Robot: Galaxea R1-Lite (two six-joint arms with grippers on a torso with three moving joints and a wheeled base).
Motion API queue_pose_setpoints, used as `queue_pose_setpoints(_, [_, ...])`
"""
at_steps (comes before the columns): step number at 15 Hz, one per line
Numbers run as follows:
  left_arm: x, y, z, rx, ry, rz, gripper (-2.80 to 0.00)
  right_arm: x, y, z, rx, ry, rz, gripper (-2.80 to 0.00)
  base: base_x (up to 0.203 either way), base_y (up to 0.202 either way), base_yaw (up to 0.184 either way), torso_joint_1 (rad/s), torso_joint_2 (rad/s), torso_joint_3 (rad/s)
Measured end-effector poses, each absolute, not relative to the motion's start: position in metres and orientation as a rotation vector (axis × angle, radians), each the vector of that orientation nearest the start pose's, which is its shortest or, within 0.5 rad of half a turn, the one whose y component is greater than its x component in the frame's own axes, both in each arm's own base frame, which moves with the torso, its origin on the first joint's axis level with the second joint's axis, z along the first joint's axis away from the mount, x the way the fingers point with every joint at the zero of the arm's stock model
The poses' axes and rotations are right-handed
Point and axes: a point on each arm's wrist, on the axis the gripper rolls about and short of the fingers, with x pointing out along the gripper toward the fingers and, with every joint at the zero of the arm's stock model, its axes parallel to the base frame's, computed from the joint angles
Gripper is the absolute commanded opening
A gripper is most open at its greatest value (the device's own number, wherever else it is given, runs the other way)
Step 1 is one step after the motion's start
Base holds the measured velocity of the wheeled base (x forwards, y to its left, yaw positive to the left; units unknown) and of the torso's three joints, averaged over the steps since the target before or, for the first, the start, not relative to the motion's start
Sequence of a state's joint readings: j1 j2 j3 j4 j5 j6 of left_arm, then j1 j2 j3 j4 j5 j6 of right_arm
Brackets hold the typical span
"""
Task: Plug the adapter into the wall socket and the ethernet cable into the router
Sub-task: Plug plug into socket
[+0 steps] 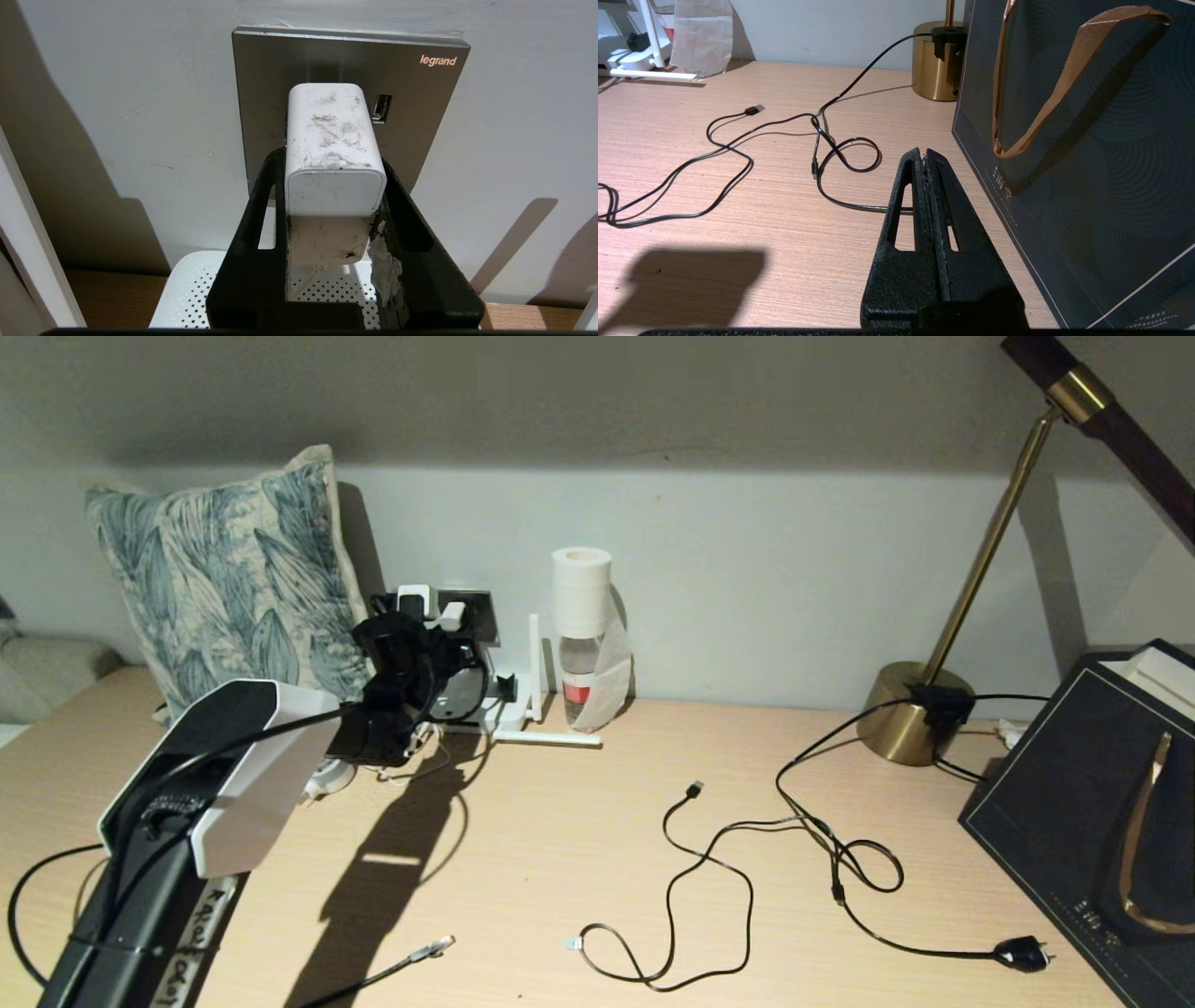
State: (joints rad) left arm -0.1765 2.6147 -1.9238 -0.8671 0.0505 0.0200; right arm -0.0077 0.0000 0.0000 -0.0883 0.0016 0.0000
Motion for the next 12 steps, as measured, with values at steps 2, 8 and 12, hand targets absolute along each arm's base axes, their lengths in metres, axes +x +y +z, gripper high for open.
queue_pose_setpoints(2, [0.536, -0.088, 0.115, 0.004, -0.175, -0.129, -2.80, -0.023, 0.000, 0.085, 0.000, -0.088, -0.006, -2.80, 0.000, 0.000, 0.000, 0.000, 0.00, 0.000])
queue_pose_setpoints(8, [0.538, -0.074, 0.115, 0.013, -0.175, -0.170, -2.80, -0.023, 0.000, 0.084, 0.000, -0.088, -0.006, -2.80, 0.000, 0.000, 0.000, 0.000, 0.00, 0.000])
queue_pose_setpoints(12, [0.538, -0.075, 0.116, 0.016, -0.176, -0.206, -2.80, -0.023, 0.000, 0.085, 0.000, -0.088, -0.006, -2.80, 0.000, 0.000, 0.000, 0.000, 0.00, 0.000])
